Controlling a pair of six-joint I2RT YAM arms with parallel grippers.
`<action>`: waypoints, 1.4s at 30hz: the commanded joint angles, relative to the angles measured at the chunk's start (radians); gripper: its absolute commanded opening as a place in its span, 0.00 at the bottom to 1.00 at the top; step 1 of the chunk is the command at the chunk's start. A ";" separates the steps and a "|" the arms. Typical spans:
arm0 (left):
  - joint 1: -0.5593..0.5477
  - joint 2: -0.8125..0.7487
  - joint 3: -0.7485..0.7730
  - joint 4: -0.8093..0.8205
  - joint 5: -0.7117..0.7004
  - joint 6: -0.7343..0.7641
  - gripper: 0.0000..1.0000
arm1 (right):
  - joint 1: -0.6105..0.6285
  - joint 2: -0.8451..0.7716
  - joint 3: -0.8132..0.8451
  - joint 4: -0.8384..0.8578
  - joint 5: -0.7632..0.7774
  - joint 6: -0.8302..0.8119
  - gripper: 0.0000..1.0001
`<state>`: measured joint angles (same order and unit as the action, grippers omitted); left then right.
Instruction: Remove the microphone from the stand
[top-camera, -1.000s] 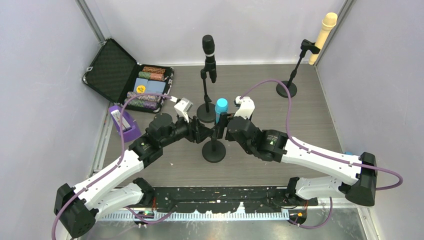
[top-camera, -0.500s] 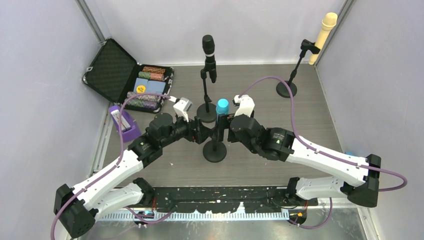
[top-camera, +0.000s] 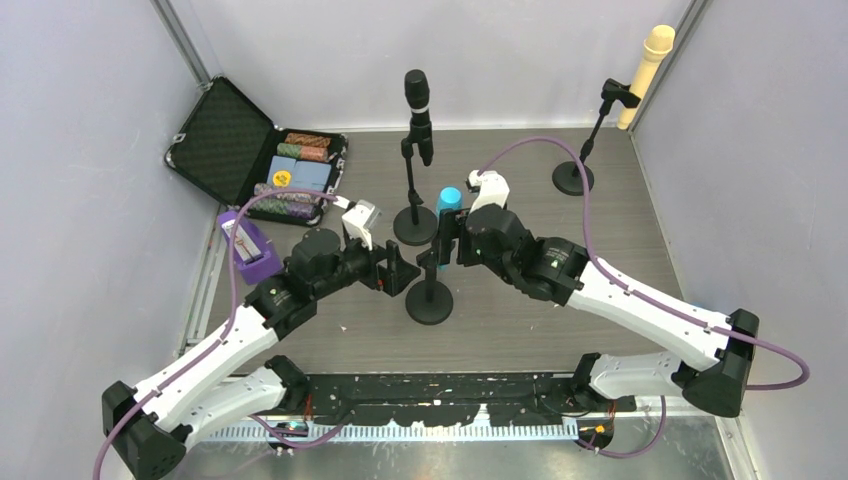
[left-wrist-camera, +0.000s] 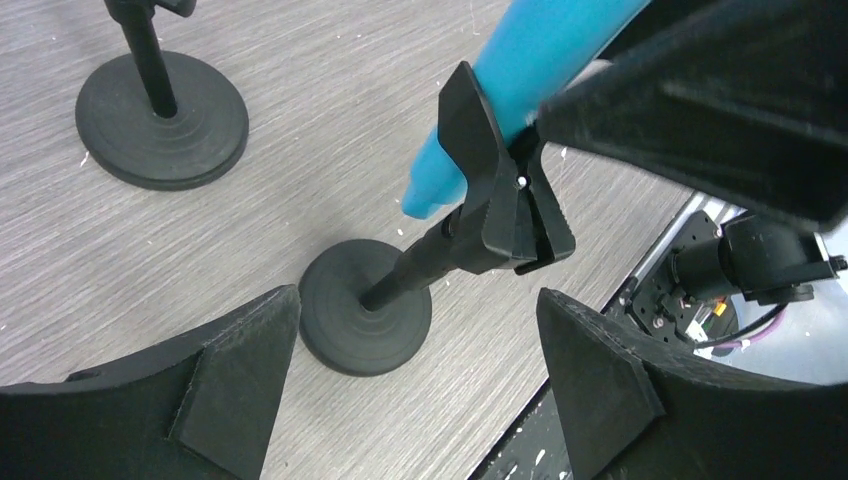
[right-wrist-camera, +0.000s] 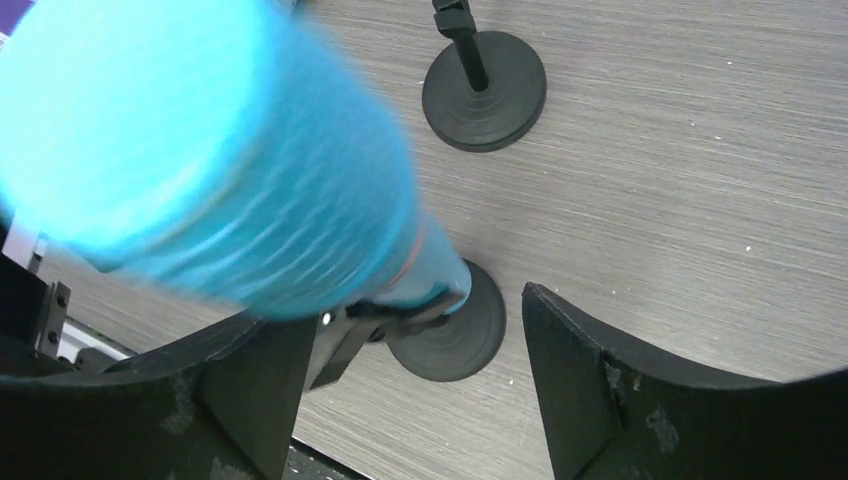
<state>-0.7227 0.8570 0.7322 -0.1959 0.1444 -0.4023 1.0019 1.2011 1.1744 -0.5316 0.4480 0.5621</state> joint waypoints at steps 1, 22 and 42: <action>-0.004 -0.028 0.012 -0.017 0.046 0.030 0.92 | -0.062 -0.001 0.027 0.089 -0.119 -0.056 0.78; -0.120 0.016 -0.020 0.170 -0.030 0.145 0.98 | -0.078 0.039 0.040 0.148 -0.183 -0.215 0.77; -0.175 0.113 -0.057 0.312 -0.193 0.155 0.69 | -0.082 0.071 0.067 0.133 -0.226 -0.229 0.71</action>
<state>-0.8913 0.9672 0.6792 0.0452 -0.0135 -0.2619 0.9272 1.2709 1.1934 -0.4244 0.2379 0.3458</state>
